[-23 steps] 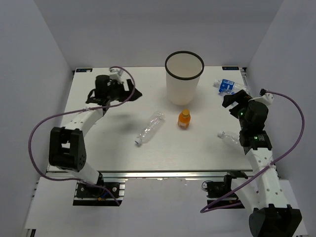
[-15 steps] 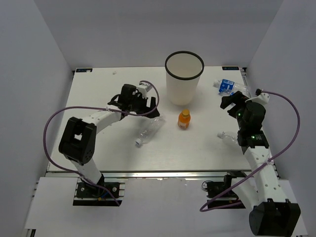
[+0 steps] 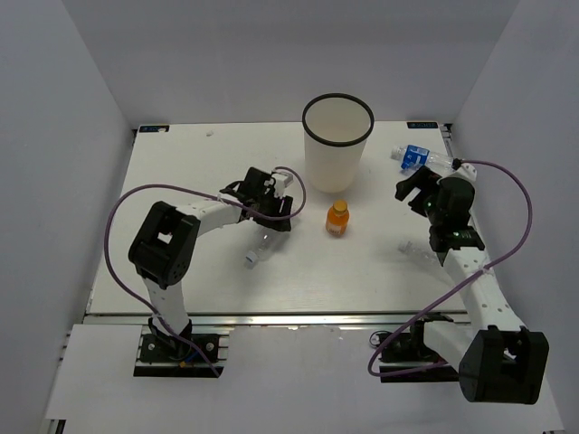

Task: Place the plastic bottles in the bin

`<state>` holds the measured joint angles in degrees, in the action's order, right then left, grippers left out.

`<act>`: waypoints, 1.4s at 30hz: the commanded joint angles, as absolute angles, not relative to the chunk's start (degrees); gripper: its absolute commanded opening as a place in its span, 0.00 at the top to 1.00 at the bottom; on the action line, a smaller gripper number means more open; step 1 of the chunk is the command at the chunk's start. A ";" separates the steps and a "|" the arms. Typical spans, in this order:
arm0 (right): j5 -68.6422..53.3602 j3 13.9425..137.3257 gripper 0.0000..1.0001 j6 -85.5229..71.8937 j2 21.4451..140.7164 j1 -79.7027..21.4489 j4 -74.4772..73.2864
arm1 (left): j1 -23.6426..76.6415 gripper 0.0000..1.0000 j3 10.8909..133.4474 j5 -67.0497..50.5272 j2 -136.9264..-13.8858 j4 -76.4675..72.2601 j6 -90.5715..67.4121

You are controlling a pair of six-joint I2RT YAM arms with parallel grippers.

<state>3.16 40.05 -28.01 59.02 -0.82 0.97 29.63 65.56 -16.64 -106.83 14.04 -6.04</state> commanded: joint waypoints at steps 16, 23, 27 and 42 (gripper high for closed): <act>14.59 38.32 0.11 -25.49 48.96 -0.70 2.11 | 30.06 0.88 93.76 5.17 -100.73 23.03 -7.90; 9.69 37.88 0.11 -20.13 49.13 -0.70 4.04 | 30.06 0.87 102.91 12.57 -98.52 10.56 -11.07; 5.98 37.18 0.11 -19.78 51.06 -0.79 3.34 | 30.06 0.82 105.28 7.05 -103.95 -7.36 -12.13; -1.85 31.73 0.11 -17.41 49.57 -9.64 7.65 | 30.06 0.71 136.57 3.60 -131.91 -29.88 -24.69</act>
<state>-0.43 32.08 -19.33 49.69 -5.76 4.49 29.85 134.69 4.60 -131.98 -21.65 -20.62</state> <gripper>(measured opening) 0.895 0.636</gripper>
